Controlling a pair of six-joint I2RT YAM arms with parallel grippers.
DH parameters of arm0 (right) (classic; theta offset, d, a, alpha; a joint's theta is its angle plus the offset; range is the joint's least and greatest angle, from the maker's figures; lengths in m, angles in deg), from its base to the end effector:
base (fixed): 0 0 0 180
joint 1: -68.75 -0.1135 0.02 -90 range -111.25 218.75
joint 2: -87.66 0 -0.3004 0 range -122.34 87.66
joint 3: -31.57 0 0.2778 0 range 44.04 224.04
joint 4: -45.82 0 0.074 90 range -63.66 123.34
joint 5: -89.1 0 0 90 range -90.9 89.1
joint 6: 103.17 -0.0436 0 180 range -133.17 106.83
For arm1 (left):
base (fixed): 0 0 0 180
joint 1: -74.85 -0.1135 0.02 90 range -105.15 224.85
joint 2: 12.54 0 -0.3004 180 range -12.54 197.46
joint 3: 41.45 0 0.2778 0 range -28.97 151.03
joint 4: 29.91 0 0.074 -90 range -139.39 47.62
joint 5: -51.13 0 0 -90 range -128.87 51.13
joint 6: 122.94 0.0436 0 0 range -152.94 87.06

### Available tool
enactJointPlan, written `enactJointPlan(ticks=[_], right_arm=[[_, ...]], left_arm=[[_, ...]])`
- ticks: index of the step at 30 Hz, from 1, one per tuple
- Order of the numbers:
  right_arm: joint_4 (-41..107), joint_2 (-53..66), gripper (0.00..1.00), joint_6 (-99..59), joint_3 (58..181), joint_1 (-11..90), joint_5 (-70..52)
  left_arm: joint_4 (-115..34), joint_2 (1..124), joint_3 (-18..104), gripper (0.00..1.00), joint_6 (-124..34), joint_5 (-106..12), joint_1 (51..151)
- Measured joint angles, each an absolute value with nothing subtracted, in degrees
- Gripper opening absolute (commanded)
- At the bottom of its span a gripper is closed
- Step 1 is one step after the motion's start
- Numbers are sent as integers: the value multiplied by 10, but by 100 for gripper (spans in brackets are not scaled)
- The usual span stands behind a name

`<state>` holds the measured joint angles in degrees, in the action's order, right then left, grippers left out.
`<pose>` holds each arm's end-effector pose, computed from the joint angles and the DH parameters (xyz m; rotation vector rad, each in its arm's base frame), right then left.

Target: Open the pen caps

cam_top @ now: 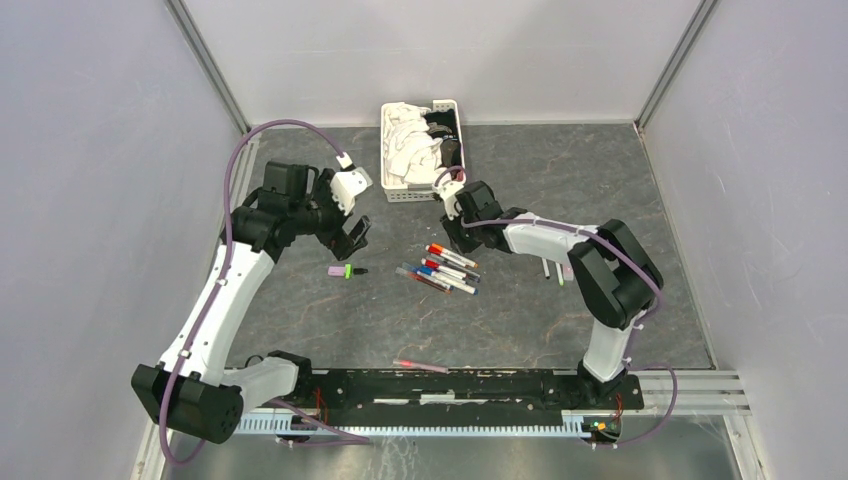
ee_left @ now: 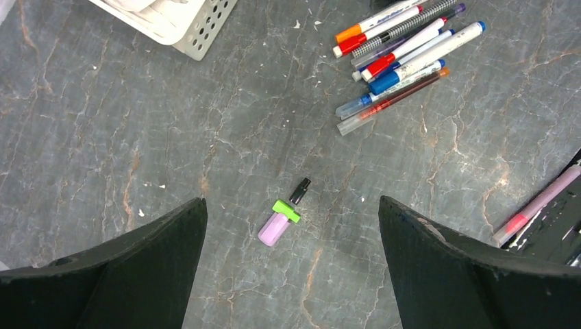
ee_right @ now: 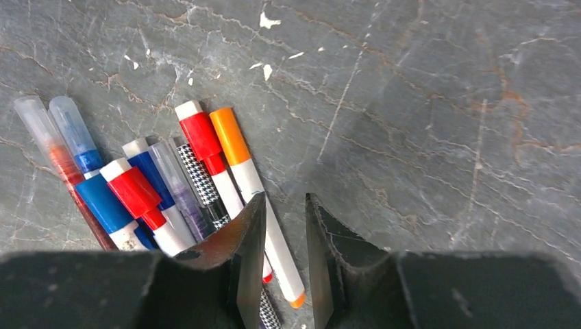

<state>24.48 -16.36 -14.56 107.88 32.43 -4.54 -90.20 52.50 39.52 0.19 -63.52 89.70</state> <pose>0.3333 0.2485 0.1870 -0.7660 2.3374 0.3708 0.2289 -0.0795 0.3826 1.1148 1.9911 -0.3383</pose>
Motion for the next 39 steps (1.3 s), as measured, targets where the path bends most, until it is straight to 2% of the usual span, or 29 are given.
enactJointPlan(ticks=[9, 17, 24, 30, 39], right_arm=[[244, -199, 27, -143, 1084, 318, -39], [246, -197, 34, -143, 1083, 317, -22], [246, -138, 41, -143, 1059, 317, -15], [255, -116, 41, -142, 1057, 312, -44], [242, -169, 40, -143, 1057, 309, -68]], left_arm=[[-920, 525, 395, 100, 0, -646, 897], [-933, 526, 395, 100, 0, -650, 897], [-934, 527, 395, 100, 1, -650, 897], [-934, 537, 395, 100, 0, -654, 897], [-937, 539, 395, 100, 1, -660, 897]])
